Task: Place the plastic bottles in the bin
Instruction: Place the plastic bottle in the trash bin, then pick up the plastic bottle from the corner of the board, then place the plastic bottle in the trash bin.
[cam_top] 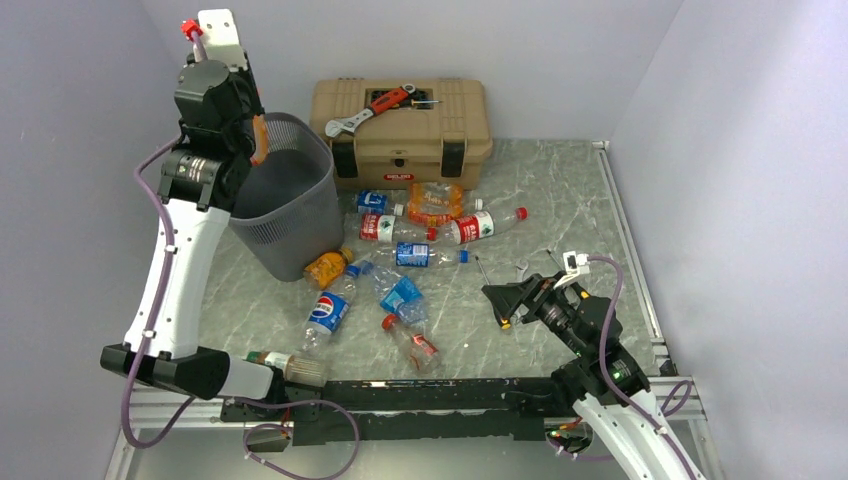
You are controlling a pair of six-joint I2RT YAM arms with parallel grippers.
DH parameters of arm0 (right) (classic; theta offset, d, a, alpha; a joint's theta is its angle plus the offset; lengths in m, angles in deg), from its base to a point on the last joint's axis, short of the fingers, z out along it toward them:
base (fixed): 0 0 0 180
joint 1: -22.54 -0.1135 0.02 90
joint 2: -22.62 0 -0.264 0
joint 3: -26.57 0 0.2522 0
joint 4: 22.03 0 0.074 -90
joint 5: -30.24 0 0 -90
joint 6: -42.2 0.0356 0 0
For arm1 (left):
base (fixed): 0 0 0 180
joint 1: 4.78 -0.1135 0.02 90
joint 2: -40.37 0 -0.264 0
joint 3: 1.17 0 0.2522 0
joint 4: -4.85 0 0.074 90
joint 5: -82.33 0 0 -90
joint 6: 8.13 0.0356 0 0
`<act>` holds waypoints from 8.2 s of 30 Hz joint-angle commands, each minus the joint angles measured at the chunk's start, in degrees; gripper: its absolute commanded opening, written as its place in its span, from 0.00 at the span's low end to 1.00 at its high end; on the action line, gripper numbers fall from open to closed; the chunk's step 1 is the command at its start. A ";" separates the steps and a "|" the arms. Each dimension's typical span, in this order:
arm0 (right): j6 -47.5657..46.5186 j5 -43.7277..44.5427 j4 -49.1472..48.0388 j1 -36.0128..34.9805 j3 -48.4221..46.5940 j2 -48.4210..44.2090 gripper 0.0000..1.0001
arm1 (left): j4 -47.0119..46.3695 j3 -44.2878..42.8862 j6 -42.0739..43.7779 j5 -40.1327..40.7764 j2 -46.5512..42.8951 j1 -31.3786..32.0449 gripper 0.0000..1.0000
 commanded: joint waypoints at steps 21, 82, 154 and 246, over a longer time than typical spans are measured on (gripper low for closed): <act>-0.55 0.25 0.52 -0.20 0.35 -0.52 0.97 | 11.75 20.00 -18.97 -10.28 -2.73 -1.61 0.24; -14.09 15.38 -3.84 -40.14 -23.79 69.60 1.00 | 0.16 43.99 -10.08 -28.04 -19.08 29.79 0.99; -27.11 30.84 -61.16 -48.45 5.86 27.96 0.28 | -36.77 57.78 -34.53 -64.14 -29.06 24.54 1.00; -12.28 51.39 -9.46 -48.45 -9.22 9.10 1.00 | 10.39 -4.34 5.21 1.11 -2.90 22.57 0.00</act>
